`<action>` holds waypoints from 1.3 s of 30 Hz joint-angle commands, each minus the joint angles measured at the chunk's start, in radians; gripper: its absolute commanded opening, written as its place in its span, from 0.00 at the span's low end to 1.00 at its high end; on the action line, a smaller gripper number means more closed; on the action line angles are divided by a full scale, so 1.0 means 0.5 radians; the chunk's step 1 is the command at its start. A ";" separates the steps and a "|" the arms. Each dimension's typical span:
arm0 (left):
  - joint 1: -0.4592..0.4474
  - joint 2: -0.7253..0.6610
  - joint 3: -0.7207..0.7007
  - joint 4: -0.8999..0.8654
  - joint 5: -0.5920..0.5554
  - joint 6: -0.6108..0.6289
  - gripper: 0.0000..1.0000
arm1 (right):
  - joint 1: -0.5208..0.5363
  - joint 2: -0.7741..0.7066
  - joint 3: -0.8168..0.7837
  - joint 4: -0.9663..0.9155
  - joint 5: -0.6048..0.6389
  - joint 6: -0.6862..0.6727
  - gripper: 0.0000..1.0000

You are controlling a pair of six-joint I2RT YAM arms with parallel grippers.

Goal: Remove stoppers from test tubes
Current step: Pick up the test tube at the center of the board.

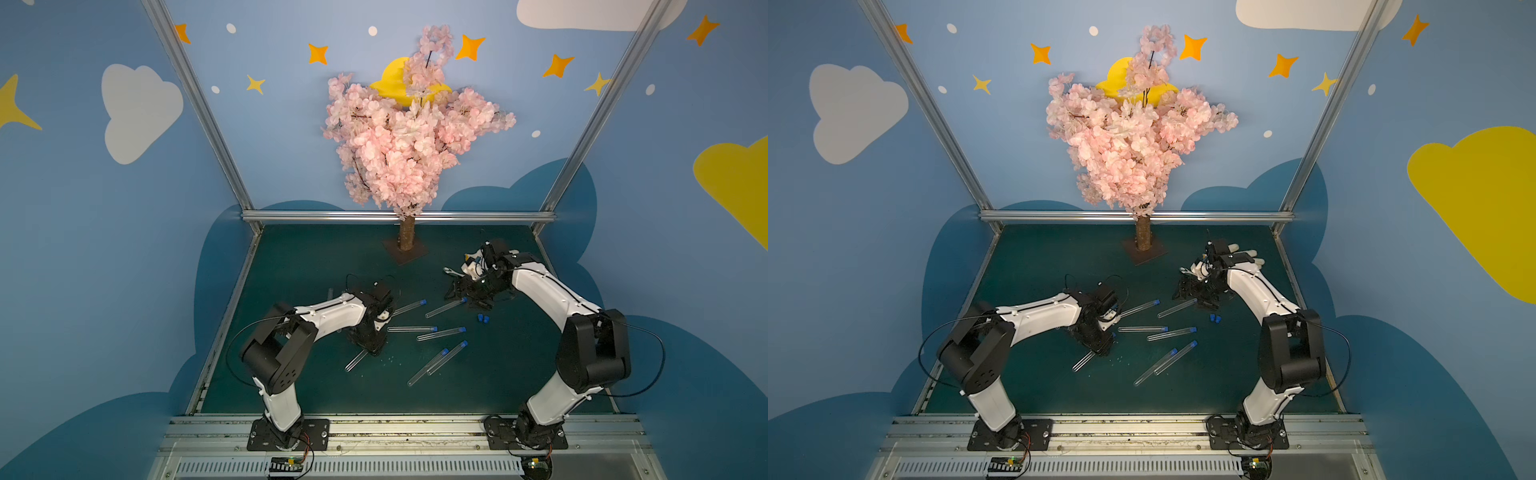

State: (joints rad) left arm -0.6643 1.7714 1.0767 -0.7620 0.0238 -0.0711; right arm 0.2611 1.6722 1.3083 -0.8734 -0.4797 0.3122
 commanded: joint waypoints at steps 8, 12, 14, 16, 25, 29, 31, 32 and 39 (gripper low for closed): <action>-0.120 0.079 0.009 -0.013 -0.094 -0.079 0.44 | -0.032 0.049 0.282 -0.137 -0.003 0.013 0.86; -0.152 0.084 0.009 -0.016 -0.109 -0.129 0.38 | -0.073 0.048 0.283 -0.119 -0.064 0.036 0.85; -0.162 0.071 -0.008 0.009 -0.096 -0.165 0.35 | -0.092 0.040 0.282 -0.112 -0.077 0.038 0.85; -0.169 0.062 -0.029 0.041 -0.083 -0.201 0.31 | -0.110 0.040 0.282 -0.112 -0.087 0.036 0.85; -0.197 0.040 -0.053 0.103 -0.069 -0.266 0.20 | -0.180 0.052 0.277 -0.147 -0.150 -0.015 0.86; -0.197 -0.021 -0.038 0.115 -0.048 -0.261 0.14 | -0.214 0.056 0.249 -0.184 -0.169 -0.030 0.85; -0.193 -0.077 -0.026 0.128 -0.044 -0.260 0.13 | -0.236 0.035 0.201 -0.145 -0.230 -0.021 0.85; -0.186 -0.100 -0.017 0.130 -0.044 -0.261 0.13 | -0.238 0.026 0.185 -0.126 -0.261 -0.025 0.86; -0.119 -0.261 0.106 0.136 0.089 -0.198 0.11 | -0.202 0.048 0.107 -0.050 -0.557 -0.106 0.84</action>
State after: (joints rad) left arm -0.7399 1.6787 1.0882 -0.7052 0.0177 -0.1864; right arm 0.1490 1.6890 1.3762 -0.9131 -0.6701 0.2905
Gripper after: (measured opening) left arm 0.147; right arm 0.843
